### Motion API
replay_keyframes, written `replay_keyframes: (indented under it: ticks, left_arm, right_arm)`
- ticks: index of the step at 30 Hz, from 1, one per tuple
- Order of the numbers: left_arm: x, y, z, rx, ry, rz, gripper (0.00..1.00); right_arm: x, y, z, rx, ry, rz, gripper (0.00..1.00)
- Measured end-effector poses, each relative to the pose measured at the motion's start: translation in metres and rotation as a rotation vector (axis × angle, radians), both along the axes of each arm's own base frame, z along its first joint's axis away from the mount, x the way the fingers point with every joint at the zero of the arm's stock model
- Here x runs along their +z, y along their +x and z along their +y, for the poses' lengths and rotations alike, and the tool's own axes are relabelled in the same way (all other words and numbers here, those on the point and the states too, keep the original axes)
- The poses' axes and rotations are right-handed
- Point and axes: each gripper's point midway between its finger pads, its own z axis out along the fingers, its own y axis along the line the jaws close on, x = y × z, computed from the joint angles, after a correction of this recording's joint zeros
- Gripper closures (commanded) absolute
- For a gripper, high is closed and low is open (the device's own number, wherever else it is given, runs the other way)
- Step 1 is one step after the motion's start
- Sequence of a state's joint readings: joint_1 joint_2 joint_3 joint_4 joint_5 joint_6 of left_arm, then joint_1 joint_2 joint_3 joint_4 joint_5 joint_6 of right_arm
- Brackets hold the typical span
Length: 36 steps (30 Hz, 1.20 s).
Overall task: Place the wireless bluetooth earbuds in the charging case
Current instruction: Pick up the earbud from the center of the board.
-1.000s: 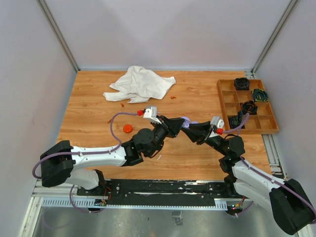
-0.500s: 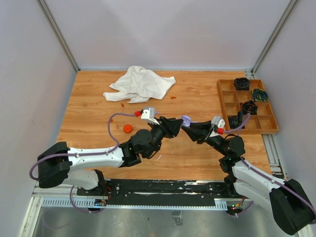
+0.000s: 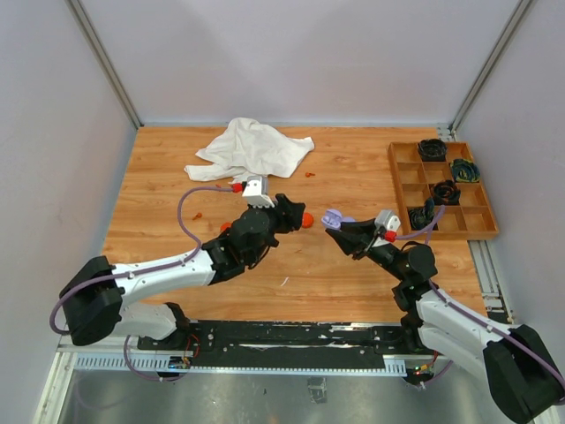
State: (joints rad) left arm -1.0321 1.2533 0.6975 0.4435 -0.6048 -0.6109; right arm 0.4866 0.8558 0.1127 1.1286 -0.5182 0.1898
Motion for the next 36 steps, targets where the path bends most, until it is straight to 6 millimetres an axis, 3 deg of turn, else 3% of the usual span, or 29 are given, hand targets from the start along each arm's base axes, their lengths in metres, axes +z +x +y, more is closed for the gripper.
replay_keyframes:
  ticks: [10,15,21,30,36]
  left_arm:
    - [-0.047,0.066,0.016,0.03,0.163,0.144,0.39]
    - [-0.09,0.105,0.022,0.06,0.272,0.223,0.38]
    - [-0.125,0.14,0.021,0.064,0.37,0.279,0.38]
    - [-0.155,0.175,0.011,0.02,0.413,0.323,0.39]
    - [-0.186,0.171,0.013,-0.015,0.449,0.396,0.39]
  right_arm:
    - [-0.008,0.003,-0.002,-0.021,-0.022,0.017,0.98]
    - [-0.011,0.004,-0.003,-0.028,-0.033,0.02,0.98]
    - [-0.014,0.005,-0.003,-0.03,-0.043,0.023,0.98]
    - [-0.018,0.006,-0.003,-0.031,-0.054,0.03,0.98]
    - [-0.021,0.007,-0.003,-0.034,-0.066,0.032,0.97]
